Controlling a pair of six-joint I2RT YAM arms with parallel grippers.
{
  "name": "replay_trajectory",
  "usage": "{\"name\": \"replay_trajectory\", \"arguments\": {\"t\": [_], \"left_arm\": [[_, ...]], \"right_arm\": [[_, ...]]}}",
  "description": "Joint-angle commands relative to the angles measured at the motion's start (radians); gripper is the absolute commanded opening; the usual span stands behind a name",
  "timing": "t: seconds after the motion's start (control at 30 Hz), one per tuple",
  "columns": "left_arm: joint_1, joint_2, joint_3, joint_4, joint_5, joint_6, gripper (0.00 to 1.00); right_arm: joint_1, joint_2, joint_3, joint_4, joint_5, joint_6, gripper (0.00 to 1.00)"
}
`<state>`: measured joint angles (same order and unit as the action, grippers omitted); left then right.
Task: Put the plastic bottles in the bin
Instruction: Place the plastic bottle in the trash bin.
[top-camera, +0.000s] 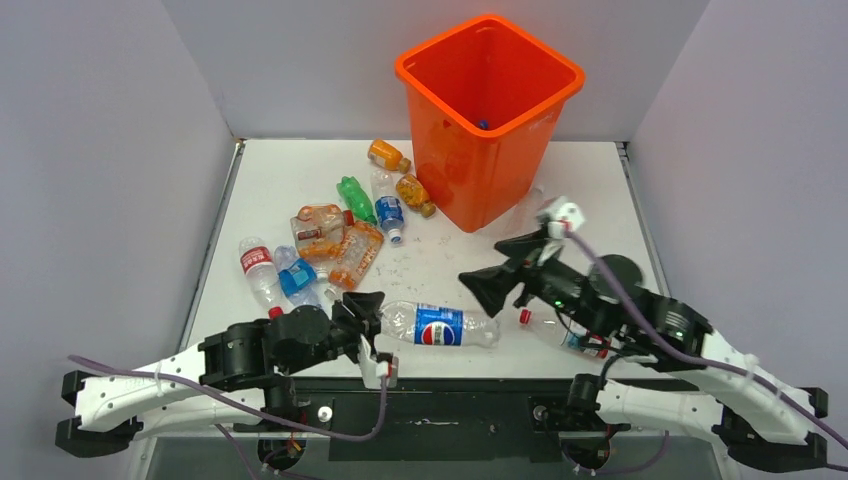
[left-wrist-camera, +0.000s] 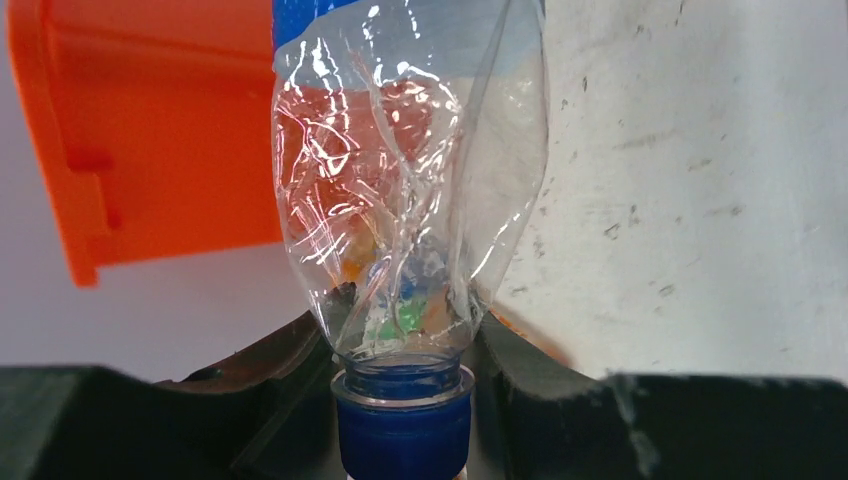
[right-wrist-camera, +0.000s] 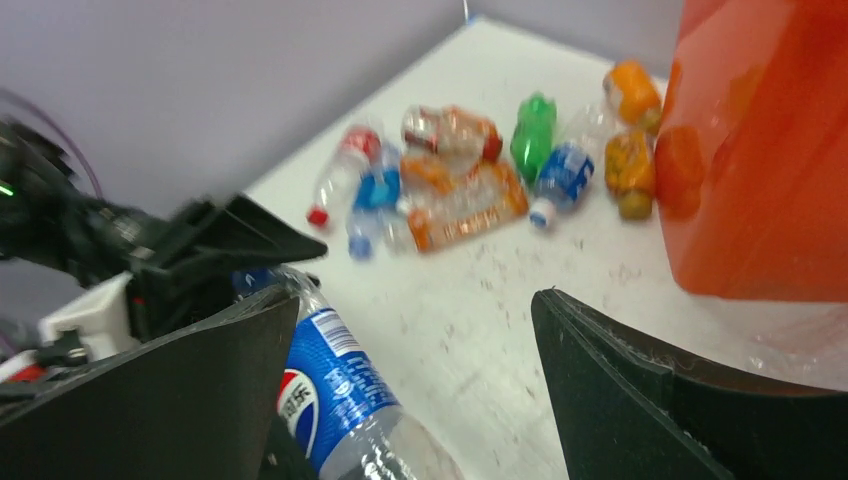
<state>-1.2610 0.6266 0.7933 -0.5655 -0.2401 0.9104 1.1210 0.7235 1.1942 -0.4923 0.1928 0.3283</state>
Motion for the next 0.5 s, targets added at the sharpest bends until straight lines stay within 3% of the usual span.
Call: {"name": "replay_trajectory", "arguments": {"t": [0.0,0.2,0.47], "left_arm": [[-0.124,-0.002,-0.028,0.014,-0.16,0.399,0.0],[-0.184,0.034,-0.037,0.01,-0.238,0.608,0.0],[-0.204,0.041,-0.012,0.018,-0.251,0.688,0.0]], "right_arm": [[0.005,0.111,-0.018,-0.088,-0.153,-0.115,0.9],[0.005,0.241,-0.003,-0.094,-0.338,-0.187,0.9],[0.005,0.327,-0.069,-0.07,-0.583,-0.193,0.89]]}}
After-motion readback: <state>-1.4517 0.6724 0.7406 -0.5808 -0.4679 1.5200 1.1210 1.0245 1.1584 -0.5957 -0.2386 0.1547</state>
